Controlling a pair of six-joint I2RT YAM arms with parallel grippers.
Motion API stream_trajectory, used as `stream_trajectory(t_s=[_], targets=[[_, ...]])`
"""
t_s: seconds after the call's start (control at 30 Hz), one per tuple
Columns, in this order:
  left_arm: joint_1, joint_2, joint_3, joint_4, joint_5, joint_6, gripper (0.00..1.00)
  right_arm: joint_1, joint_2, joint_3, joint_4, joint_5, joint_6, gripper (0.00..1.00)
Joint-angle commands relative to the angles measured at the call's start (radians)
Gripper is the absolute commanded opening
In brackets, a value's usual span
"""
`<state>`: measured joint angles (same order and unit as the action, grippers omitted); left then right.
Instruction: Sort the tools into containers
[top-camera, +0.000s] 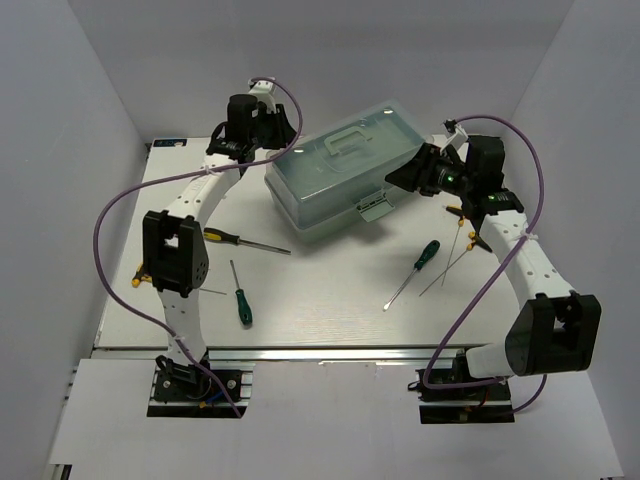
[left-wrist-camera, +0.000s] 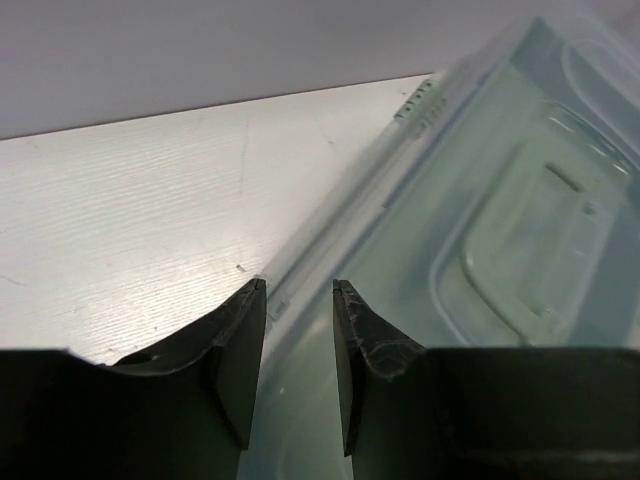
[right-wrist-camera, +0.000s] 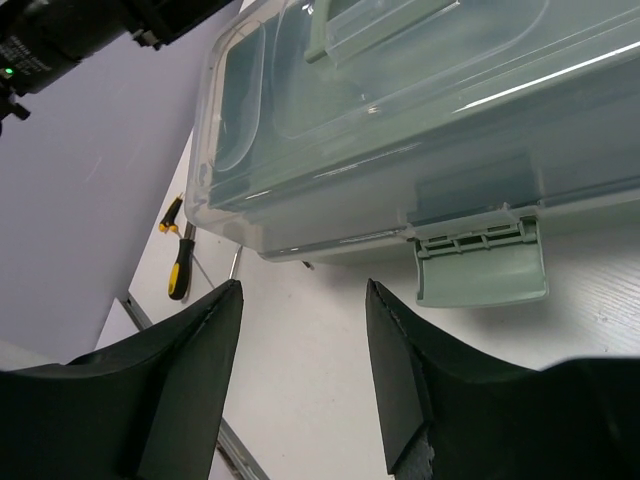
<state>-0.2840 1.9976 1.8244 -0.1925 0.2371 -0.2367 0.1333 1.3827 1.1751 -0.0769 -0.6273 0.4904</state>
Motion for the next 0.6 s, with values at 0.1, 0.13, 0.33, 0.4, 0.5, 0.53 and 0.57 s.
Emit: stream_trajectory(t_s=[0.1, 0.13, 0.33, 0.4, 0.5, 0.53, 0.57], targets=[[-0.001, 0.075, 0.159, -0.057, -0.016, 0.004, 0.49, 0.002, -0.002, -0.003, 0.066, 0.012, 0.000, 0.58], [-0.001, 0.092, 0.168, -0.059, 0.017, 0.005, 0.52, 0.002, 0.001, -0.002, 0.066, 0.012, 0.000, 0.59], [-0.001, 0.057, 0.070, -0.041, 0.133, -0.009, 0.44, 0.002, 0.022, 0.006, 0.065, 0.015, -0.012, 0.59], [-0.001, 0.029, -0.022, -0.030, 0.151, -0.010, 0.42, 0.002, 0.030, 0.009, 0.066, 0.018, -0.015, 0.59], [-0.001, -0.029, -0.158, 0.013, 0.217, -0.029, 0.37, 0.002, 0.042, 0.012, 0.066, 0.021, -0.018, 0.59], [-0.001, -0.042, -0.187, 0.025, 0.237, -0.036, 0.36, 0.002, 0.045, 0.017, 0.066, 0.021, -0.019, 0.59], [-0.004, -0.063, -0.241, 0.036, 0.264, -0.042, 0.34, 0.002, 0.053, 0.020, 0.066, 0.021, -0.021, 0.59]])
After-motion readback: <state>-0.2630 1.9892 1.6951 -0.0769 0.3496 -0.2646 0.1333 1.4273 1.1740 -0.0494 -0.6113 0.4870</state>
